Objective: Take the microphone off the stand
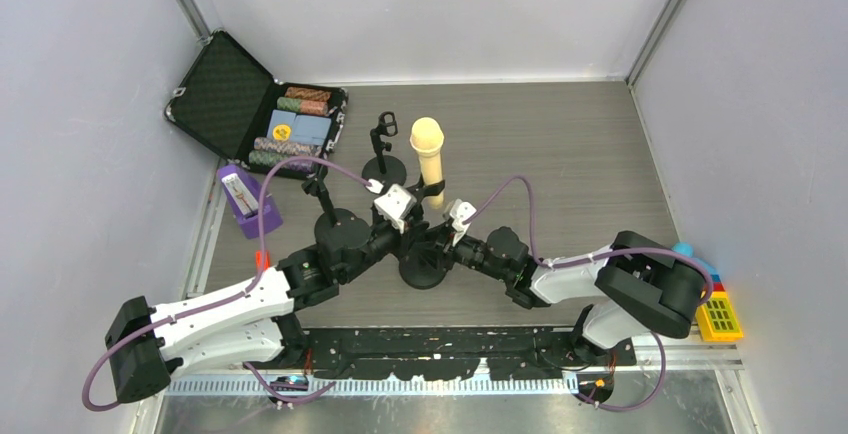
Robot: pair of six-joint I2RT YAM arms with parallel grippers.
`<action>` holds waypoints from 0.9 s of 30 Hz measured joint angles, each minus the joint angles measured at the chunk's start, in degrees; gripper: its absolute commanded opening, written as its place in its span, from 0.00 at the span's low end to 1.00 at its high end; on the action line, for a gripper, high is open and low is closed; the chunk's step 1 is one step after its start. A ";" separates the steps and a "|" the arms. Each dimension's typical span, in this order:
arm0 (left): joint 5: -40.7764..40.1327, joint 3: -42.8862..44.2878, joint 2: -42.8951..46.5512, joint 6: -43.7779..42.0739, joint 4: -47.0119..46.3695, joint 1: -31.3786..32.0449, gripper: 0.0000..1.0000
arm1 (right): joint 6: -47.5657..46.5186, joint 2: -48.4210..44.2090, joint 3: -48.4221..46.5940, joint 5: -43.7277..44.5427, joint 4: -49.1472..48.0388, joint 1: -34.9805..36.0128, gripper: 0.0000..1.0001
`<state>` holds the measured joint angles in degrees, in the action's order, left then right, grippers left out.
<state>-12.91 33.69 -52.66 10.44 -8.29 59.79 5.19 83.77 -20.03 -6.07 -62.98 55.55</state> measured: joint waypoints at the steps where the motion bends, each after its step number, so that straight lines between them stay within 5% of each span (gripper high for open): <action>1: -0.09 0.02 0.00 -0.02 0.00 -0.02 0.00 | 0.24 0.26 0.00 -0.22 -0.48 0.09 0.29; 6: -0.79 0.04 -0.07 0.22 -0.11 -0.17 0.00 | -0.68 1.53 0.02 0.24 -2.75 0.33 0.02; 12: -2.38 0.04 0.20 1.36 0.00 -0.24 0.00 | -1.07 3.41 0.11 7.50 -6.12 3.63 0.00; 19: -5.51 0.02 1.20 2.56 1.51 -0.17 0.00 | -8.50 13.11 -3.89 37.75 -16.24 17.33 0.02; 21: -6.10 0.02 1.38 2.54 1.81 -0.17 0.00 | -9.16 15.15 -5.88 44.15 -17.00 19.41 0.11; 23: -5.99 0.02 1.38 2.47 1.81 -0.09 0.00 | -8.90 15.61 -6.43 47.34 -17.11 20.22 0.46; 25: -5.86 0.02 1.38 2.29 1.84 0.22 0.00 | -8.20 15.52 -6.19 48.19 -17.11 20.48 0.66; 27: -5.79 -0.02 1.38 2.29 1.81 0.46 0.00 | -7.08 14.49 -5.11 48.02 -16.57 20.48 0.73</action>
<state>-18.70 33.67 -51.29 12.73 -6.48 60.25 -1.89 98.26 -25.15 41.95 -79.55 76.03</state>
